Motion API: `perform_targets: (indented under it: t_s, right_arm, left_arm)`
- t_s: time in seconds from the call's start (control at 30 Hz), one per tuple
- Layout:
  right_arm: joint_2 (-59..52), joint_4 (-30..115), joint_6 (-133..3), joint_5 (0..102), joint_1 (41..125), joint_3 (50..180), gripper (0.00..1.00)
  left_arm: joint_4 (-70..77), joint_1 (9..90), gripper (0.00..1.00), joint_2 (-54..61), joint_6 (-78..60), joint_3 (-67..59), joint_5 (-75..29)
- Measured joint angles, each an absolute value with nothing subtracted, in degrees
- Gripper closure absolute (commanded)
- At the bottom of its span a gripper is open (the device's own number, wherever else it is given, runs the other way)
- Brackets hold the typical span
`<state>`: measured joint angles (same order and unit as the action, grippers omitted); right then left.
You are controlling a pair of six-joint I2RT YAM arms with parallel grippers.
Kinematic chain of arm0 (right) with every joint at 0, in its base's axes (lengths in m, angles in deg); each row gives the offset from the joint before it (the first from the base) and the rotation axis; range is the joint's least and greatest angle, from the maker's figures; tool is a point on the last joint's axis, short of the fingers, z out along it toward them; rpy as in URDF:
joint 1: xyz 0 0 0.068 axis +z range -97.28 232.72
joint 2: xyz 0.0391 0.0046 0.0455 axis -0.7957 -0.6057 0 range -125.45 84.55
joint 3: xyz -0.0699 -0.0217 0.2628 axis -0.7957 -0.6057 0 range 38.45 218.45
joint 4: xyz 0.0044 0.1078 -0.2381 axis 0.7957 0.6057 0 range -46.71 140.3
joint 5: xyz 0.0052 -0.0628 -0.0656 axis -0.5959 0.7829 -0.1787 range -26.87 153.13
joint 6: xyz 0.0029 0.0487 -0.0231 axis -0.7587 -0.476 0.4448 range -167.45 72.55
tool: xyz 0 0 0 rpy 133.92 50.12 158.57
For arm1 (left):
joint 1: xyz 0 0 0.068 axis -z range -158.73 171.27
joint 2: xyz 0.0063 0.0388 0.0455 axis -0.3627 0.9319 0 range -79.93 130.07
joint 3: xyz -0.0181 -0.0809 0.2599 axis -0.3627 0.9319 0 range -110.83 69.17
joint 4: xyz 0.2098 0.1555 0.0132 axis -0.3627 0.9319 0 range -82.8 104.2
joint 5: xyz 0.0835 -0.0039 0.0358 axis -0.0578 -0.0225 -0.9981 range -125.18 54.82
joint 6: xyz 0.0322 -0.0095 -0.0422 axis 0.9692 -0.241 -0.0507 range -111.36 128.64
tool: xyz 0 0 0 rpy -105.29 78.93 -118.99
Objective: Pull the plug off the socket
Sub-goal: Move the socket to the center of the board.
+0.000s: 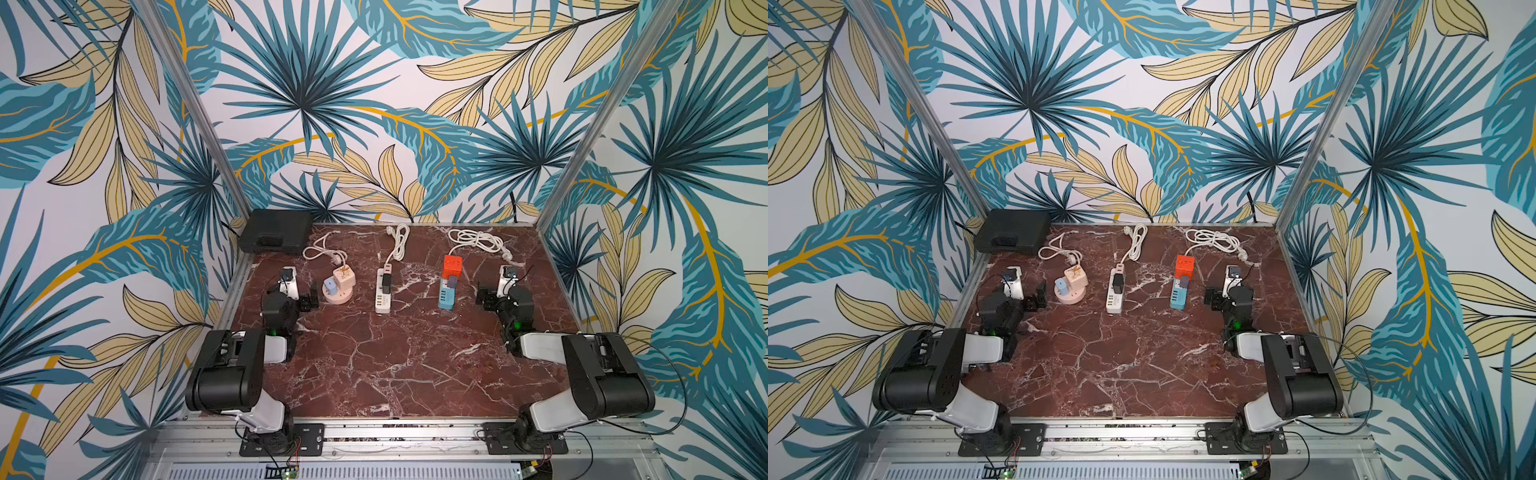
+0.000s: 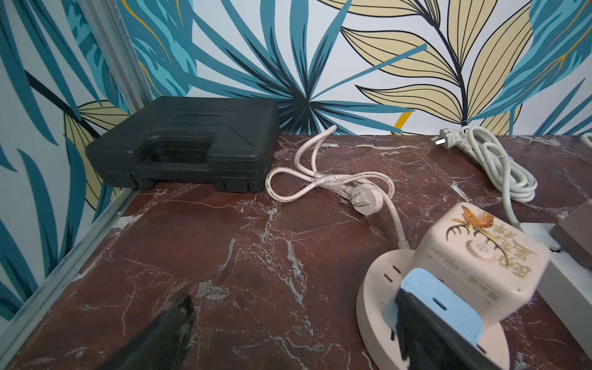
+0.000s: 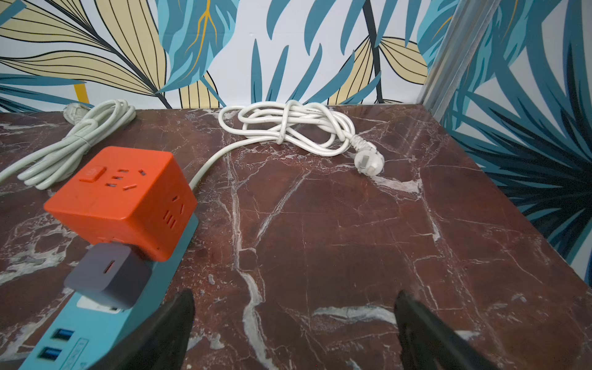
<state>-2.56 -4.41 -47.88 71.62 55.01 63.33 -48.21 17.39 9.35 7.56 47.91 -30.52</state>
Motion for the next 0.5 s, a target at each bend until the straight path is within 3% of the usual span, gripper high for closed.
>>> perform_targets:
  t_s: [0.5]
  right_arm:
    - [-2.56, -4.41, -47.88, 71.62, 55.01, 63.33, 0.0]
  left_arm:
    - [-48.21, 17.48, 0.0, 9.35, 7.56, 47.91, -31.35]
